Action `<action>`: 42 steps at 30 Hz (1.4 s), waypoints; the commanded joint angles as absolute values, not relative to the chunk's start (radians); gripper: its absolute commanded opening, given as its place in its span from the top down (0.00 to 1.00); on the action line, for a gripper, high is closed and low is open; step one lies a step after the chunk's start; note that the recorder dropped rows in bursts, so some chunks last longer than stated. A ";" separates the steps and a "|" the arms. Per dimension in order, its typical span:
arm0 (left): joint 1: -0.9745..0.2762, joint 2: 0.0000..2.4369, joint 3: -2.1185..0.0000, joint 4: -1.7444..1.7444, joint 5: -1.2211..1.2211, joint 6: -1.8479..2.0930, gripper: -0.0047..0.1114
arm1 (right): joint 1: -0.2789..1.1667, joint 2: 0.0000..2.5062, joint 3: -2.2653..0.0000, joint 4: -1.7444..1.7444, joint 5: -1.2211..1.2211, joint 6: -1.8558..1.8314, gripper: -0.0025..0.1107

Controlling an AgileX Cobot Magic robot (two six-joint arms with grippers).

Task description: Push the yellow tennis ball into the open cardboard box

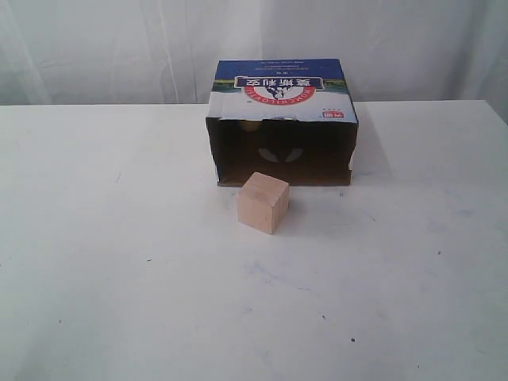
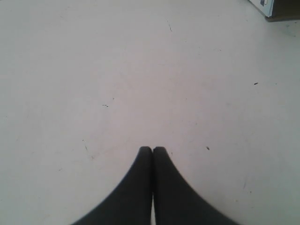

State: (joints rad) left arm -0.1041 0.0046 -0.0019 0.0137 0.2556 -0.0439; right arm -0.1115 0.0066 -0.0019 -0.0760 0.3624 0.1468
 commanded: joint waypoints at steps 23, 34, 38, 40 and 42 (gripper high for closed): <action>-0.105 0.001 0.000 0.008 0.334 -0.082 0.96 | -0.120 0.000 0.000 -0.076 0.352 0.135 0.98; -0.105 0.001 0.000 0.008 0.334 -0.082 0.96 | -0.120 0.000 0.000 -0.076 0.354 0.135 0.98; -0.105 0.001 0.000 0.008 0.334 -0.082 0.96 | -0.120 0.000 0.000 -0.076 0.353 0.135 0.98; -0.105 0.001 0.000 0.008 0.334 -0.082 0.96 | -0.120 0.000 0.000 -0.076 0.353 0.135 0.98; -0.105 0.001 0.000 0.008 0.334 -0.082 0.96 | -0.120 0.000 0.000 -0.076 0.353 0.135 0.98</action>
